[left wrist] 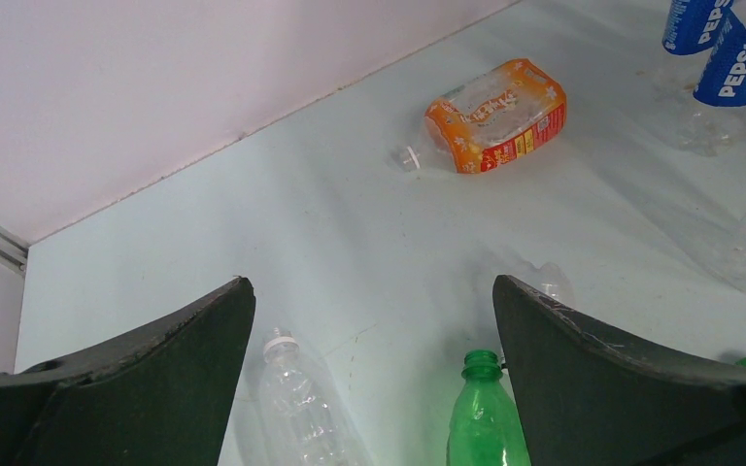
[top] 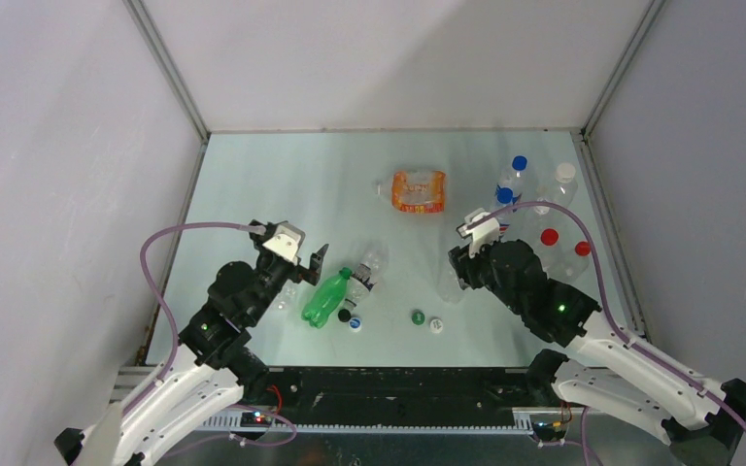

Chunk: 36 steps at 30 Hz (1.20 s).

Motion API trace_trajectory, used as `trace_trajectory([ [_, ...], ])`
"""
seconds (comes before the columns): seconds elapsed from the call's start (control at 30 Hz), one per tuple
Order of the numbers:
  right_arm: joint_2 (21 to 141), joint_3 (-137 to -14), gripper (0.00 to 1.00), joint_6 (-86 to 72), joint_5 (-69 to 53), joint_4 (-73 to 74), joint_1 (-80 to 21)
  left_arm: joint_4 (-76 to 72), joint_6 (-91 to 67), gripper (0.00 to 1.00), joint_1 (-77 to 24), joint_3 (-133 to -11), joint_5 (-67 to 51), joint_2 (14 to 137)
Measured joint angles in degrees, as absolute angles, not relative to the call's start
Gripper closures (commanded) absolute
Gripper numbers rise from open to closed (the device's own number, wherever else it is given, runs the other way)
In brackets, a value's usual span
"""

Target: Screw on the bottle caps

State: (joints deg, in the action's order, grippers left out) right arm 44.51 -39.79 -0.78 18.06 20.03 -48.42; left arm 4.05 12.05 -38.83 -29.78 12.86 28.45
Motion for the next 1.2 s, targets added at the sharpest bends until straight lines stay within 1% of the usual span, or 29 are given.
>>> trace_trajectory([
  [0.1,44.45,-39.79,0.42,-0.78,18.24,20.03,-48.42,4.05,12.05,0.0,-38.81,-29.78,12.86,28.45],
  [0.17,44.45,-39.79,0.38,-0.78,18.26,20.03,-48.42,4.05,12.05,0.0,-38.83,-29.78,12.86,28.45],
  [0.23,44.27,-39.79,0.3,-0.82,18.26,20.01,-48.42,4.05,12.05,0.0,-38.83,-29.78,12.86,28.42],
  [0.27,44.05,-39.79,0.14,-0.84,18.24,19.99,-48.42,4.05,12.08,0.0,-38.83,-29.78,12.86,28.42],
  [0.33,43.46,-39.79,0.02,-0.97,18.22,19.97,-48.42,4.05,12.05,0.0,-38.81,-29.78,12.86,28.36],
  [0.5,41.74,-40.95,0.01,-0.93,18.26,20.53,-48.42,4.14,12.08,0.0,-38.81,-29.93,12.88,27.99],
  [0.7,41.3,-48.31,0.01,-2.76,18.41,20.51,-46.28,4.89,12.08,0.0,-38.54,-32.93,13.52,28.18],
  [0.8,40.18,-50.26,0.01,-4.08,17.32,18.72,-40.6,5.52,12.08,0.0,-36.45,-35.7,13.96,28.49],
  [1.03,37.19,-51.16,0.01,-7.9,7.33,13.52,-15.2,7.42,11.79,0.0,-24.12,-40.88,15.05,27.2],
  [1.1,36.18,-51.16,0.01,-9.02,6.61,11.94,-11.94,8.01,11.57,0.0,-21.26,-42.22,16.34,26.15],
  [1.2,34.22,-51.16,0.01,-9.87,6.72,9.8,-10.15,8.4,11.62,0.0,-19.97,-43.94,18.96,24.1],
])
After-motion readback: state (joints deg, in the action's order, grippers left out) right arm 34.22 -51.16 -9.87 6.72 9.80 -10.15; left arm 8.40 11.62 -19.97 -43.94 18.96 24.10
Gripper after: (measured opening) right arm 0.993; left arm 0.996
